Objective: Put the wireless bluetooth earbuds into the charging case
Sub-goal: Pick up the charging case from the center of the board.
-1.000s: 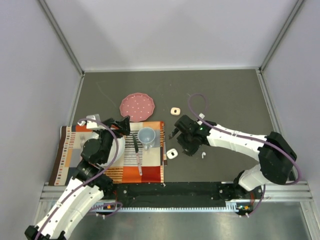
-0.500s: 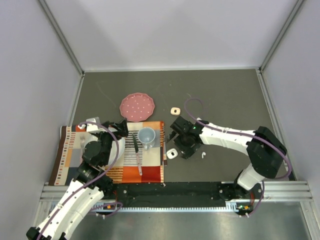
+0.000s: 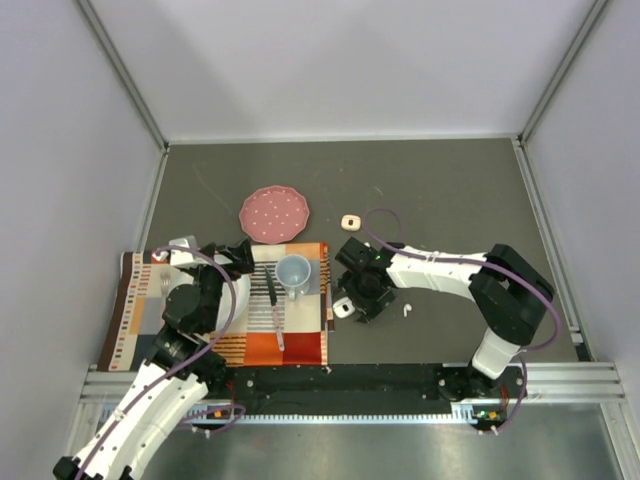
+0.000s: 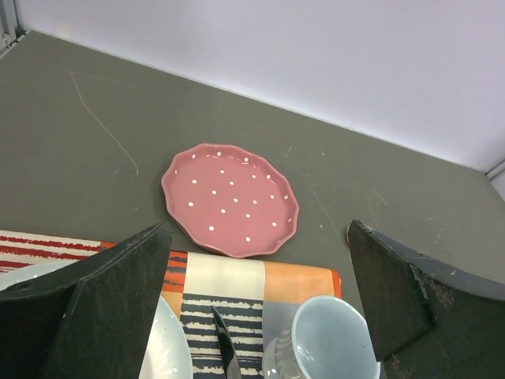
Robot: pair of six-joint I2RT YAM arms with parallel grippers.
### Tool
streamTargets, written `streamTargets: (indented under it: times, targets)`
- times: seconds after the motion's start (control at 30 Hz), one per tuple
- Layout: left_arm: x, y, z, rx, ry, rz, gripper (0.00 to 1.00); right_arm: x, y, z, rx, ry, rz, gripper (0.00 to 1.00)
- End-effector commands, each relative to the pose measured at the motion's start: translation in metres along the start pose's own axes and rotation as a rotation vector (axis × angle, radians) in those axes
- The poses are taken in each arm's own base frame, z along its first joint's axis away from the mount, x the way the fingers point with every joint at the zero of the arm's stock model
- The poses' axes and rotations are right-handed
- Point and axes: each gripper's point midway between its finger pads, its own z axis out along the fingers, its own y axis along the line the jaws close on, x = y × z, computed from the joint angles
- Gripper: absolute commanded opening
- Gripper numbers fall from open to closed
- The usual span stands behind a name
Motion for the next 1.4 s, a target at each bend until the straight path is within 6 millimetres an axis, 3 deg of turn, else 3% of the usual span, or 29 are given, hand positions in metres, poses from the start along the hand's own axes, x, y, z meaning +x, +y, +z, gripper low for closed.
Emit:
streamTargets:
  times: [0.0,0.4,0.9,1.03,1.37]
  targets:
    - [-0.006,0.002,-0.001,-0.009,-0.027,-0.004,0.99,0.000,0.015,-0.010,-0.047,-0.007,0.046,0.76]
    - [-0.007,0.004,-0.002,-0.017,-0.033,-0.021,0.99,-0.030,0.008,-0.003,-0.030,-0.033,0.137,0.68]
    - [-0.008,0.003,0.001,-0.025,-0.028,-0.018,0.99,-0.014,0.013,0.003,-0.032,0.044,0.113,0.67]
    - [-0.010,0.005,0.000,-0.036,-0.034,-0.011,0.99,-0.015,0.014,0.003,-0.037,0.042,0.122,0.59]
    - [-0.009,0.006,0.000,-0.037,-0.035,-0.011,0.99,-0.007,0.015,0.005,-0.033,0.072,0.086,0.62]
